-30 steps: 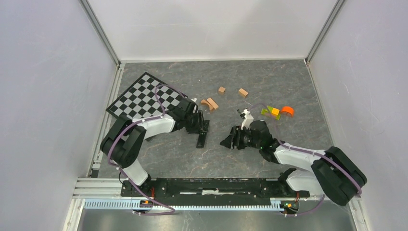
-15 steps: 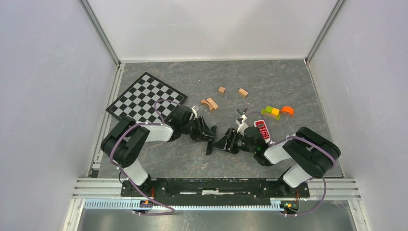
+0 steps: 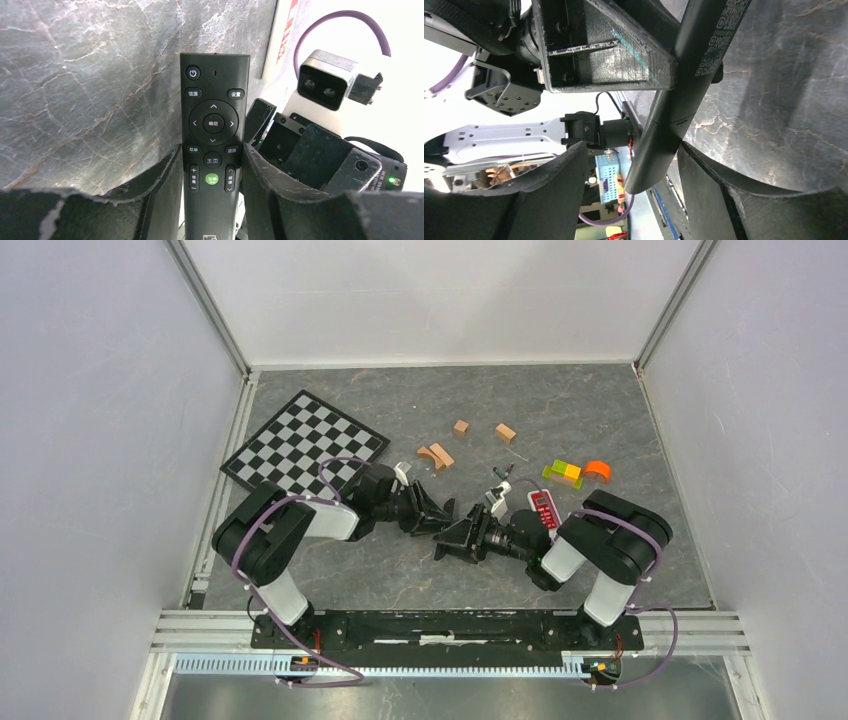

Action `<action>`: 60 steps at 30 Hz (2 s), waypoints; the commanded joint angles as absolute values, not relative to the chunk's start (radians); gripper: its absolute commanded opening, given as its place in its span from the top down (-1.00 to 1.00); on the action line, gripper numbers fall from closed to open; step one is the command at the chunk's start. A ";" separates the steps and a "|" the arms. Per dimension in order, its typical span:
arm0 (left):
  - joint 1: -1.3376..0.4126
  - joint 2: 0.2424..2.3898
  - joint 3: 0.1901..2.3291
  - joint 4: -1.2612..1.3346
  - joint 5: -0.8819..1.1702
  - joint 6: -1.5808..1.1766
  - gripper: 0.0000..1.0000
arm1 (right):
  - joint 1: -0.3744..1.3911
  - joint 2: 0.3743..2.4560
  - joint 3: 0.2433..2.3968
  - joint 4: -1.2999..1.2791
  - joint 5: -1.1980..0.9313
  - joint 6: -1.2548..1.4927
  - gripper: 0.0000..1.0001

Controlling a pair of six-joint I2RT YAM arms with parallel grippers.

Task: Load the batteries into the remote control
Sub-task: Adjust the remote control.

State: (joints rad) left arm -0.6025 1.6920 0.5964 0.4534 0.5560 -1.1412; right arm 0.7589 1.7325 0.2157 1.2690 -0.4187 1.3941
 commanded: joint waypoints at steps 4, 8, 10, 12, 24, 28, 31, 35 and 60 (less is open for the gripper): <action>-0.600 1.673 0.557 0.617 0.601 -1.215 0.31 | 0.763 1.813 0.183 1.620 -0.456 1.563 -0.24; -0.600 1.659 0.547 0.628 0.622 -1.190 0.31 | 0.764 1.833 0.182 1.640 -0.468 1.581 -0.18; -0.600 1.651 0.540 0.629 0.630 -1.183 0.31 | 0.764 1.827 0.189 1.609 -0.473 1.559 -0.19; -0.600 1.644 0.531 0.642 0.638 -1.191 0.31 | 0.763 1.809 0.195 1.542 -0.472 1.518 -0.25; -0.600 1.618 0.481 0.834 0.677 -1.360 0.31 | 0.764 1.755 0.221 1.402 -0.429 1.369 -0.42; -0.600 1.617 0.472 0.900 0.684 -1.412 0.31 | 0.764 1.737 0.221 1.404 -0.420 1.360 -0.36; -0.601 1.606 0.470 0.904 0.684 -1.417 0.30 | 0.764 1.720 0.223 1.421 -0.408 1.355 -0.26; -0.600 1.599 0.472 0.910 0.681 -1.424 0.25 | 0.764 1.718 0.224 1.482 -0.402 1.369 0.06; -0.598 1.283 0.805 -0.101 0.419 -0.758 -0.87 | 0.805 1.236 0.346 0.462 -0.079 0.366 0.67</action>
State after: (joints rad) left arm -0.5972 1.2823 0.7887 0.0261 0.4671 -0.8654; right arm 0.7990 1.2598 0.3161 0.5331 -0.1234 0.5026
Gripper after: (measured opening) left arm 0.939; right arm 0.236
